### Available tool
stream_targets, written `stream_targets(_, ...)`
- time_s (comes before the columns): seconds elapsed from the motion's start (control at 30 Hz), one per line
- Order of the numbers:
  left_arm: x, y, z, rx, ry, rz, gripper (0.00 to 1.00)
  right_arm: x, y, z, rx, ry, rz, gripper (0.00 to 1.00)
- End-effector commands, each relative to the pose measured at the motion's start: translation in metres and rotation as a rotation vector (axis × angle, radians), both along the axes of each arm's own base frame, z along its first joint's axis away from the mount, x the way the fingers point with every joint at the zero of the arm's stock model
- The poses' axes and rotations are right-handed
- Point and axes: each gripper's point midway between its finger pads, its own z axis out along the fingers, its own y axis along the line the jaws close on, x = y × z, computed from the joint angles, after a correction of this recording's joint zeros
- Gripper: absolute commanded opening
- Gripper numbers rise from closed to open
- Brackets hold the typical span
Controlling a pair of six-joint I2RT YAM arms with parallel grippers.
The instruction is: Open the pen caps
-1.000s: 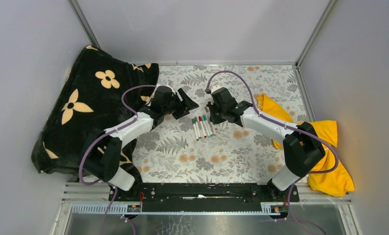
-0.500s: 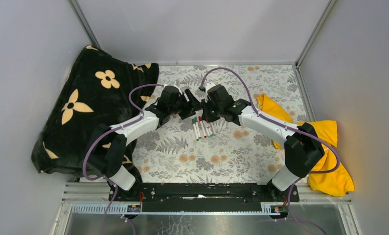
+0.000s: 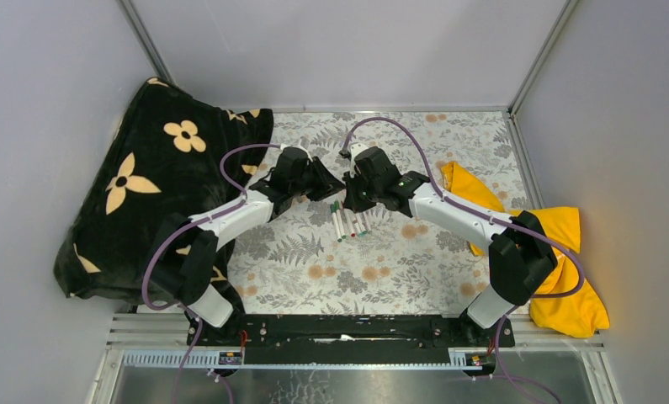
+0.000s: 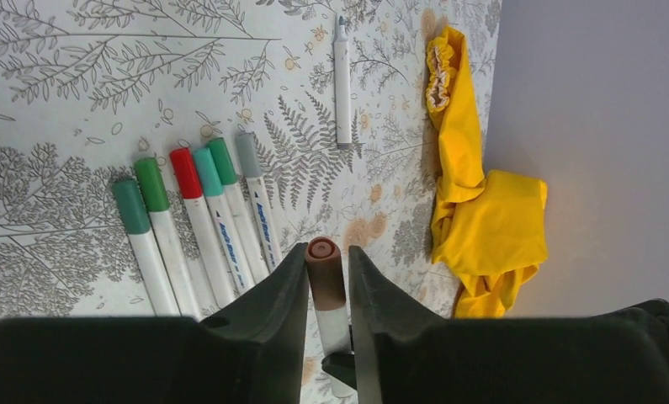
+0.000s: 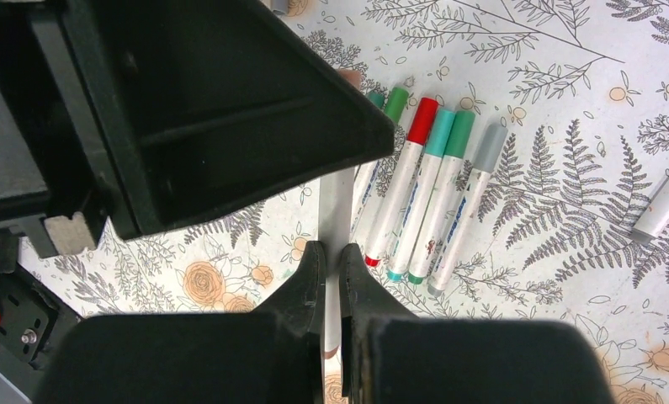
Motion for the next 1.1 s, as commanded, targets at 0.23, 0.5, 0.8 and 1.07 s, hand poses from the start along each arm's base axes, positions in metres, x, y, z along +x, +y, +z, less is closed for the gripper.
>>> stream_targets(0.23,0.008,0.002,0.015,0.004,-0.070,0.022,0.00,0.003,0.013,0.018,0.064,-0.042,0.009,0.00)
stream_targets(0.5,0.004,0.003,0.020,-0.007,-0.064,0.031,0.00,0.008,0.020,0.020,0.090,-0.050,0.011,0.32)
stream_targets(0.8,-0.002,0.000,0.027,-0.039,-0.063,0.022,0.00,0.014,0.027,0.011,0.091,-0.045,0.005,0.32)
stream_targets(1.07,-0.004,-0.002,0.025,-0.049,-0.053,0.014,0.00,0.020,0.030,0.017,0.108,-0.066,-0.006,0.19)
